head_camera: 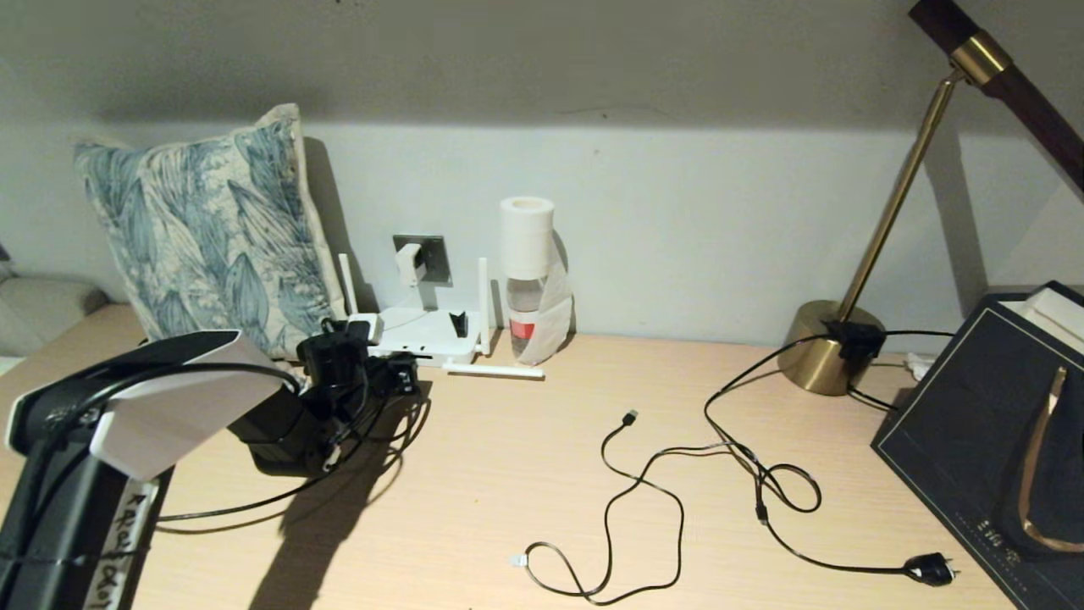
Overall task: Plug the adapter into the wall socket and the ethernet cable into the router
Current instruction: Plug cable into router interface
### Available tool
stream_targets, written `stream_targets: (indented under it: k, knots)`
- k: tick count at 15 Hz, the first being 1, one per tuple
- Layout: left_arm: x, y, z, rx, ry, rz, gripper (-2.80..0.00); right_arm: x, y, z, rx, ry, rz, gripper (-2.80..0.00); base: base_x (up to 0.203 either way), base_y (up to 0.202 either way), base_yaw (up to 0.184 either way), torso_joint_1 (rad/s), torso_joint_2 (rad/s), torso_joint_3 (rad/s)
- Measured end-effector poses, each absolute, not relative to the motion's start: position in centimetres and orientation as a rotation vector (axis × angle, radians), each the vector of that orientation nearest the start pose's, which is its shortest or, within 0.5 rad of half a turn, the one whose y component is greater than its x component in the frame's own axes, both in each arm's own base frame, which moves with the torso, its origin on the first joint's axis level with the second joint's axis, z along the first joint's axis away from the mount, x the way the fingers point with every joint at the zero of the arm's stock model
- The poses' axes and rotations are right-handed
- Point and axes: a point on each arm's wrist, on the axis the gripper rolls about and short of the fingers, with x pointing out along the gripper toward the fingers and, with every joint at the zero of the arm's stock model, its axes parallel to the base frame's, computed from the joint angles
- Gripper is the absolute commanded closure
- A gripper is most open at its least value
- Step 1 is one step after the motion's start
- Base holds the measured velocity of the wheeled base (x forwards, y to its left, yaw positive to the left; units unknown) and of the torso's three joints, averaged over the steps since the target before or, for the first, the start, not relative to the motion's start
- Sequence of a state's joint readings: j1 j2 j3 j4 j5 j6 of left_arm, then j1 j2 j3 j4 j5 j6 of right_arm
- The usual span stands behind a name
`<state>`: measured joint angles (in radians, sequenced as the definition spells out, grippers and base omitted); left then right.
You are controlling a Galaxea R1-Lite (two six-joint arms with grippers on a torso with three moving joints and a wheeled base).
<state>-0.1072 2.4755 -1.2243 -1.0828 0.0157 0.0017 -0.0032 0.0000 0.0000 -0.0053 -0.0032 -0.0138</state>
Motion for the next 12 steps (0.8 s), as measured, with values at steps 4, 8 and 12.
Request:
stream_targets:
  k: [4,8,12]
  knots:
    - [46.09,-4.93,2.35,0.012,0.173,-0.092,0.00,-2.28,0.00,7.61,-0.013,-0.006,-0.007,0.00,0.000,0.000,0.000,0.000,0.00,0.000]
    - [46.10,-4.93,2.05,0.013,0.179,-0.091,-2.80,-2.28,0.00,7.60,-0.014,-0.005,-0.006,0.00,0.000,0.000,0.000,0.000,0.00,0.000]
    - [46.04,-4.94,1.74,0.008,0.189,-0.091,-2.80,-2.28,0.00,7.61,-0.014,-0.006,-0.007,0.00,0.000,0.000,0.000,0.000,0.00,0.000]
